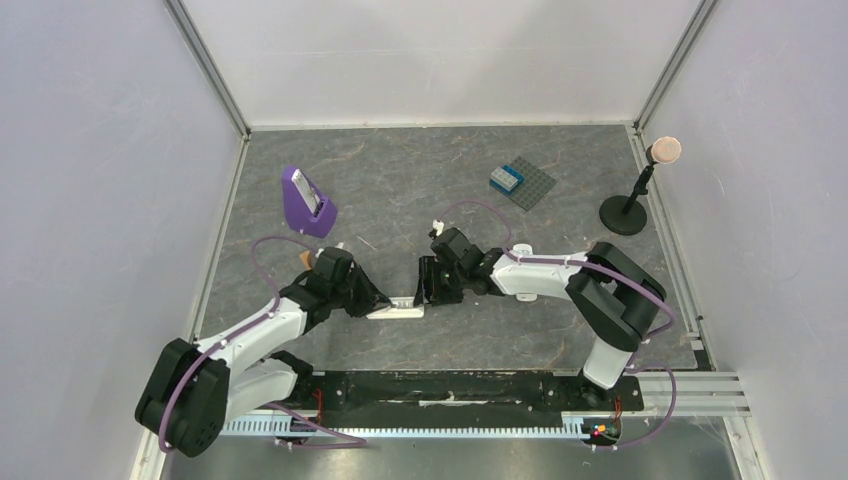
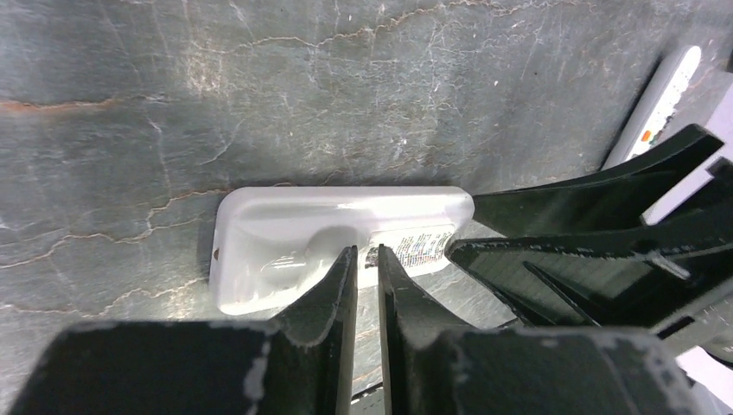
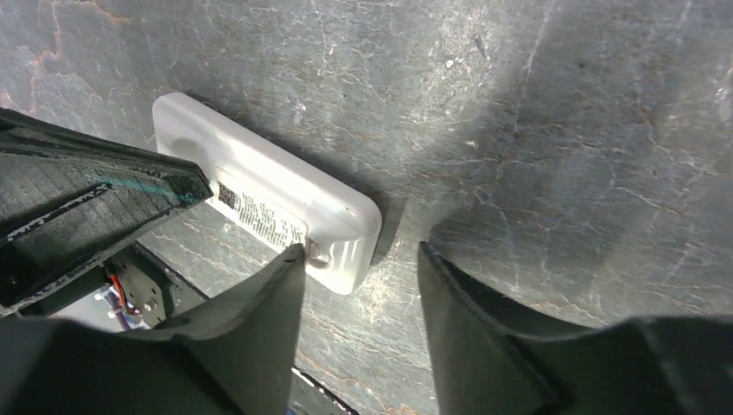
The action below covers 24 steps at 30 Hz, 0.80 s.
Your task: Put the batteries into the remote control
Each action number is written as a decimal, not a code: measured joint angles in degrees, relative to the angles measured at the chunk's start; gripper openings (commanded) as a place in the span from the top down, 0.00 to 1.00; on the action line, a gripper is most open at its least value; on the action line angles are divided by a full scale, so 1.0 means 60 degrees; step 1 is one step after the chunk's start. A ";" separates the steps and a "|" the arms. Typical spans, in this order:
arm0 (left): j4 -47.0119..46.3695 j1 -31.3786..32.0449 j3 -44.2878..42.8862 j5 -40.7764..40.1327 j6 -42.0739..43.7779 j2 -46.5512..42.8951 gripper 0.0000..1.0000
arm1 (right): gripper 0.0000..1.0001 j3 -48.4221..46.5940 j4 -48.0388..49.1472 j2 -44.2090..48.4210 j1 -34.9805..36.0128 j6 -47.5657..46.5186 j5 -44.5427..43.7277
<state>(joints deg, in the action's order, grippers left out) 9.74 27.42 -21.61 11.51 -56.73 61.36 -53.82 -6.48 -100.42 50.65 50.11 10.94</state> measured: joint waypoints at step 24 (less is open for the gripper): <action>0.6390 -0.0004 -0.4572 -0.3537 0.1173 -0.4841 0.25 | 0.04 -0.2834 -0.2025 -0.0572 0.1184 -0.9078 0.0262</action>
<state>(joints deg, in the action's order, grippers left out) 48.07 27.40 -49.04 -9.72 -49.69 32.32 -70.83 -18.63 -103.85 57.76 -4.36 12.51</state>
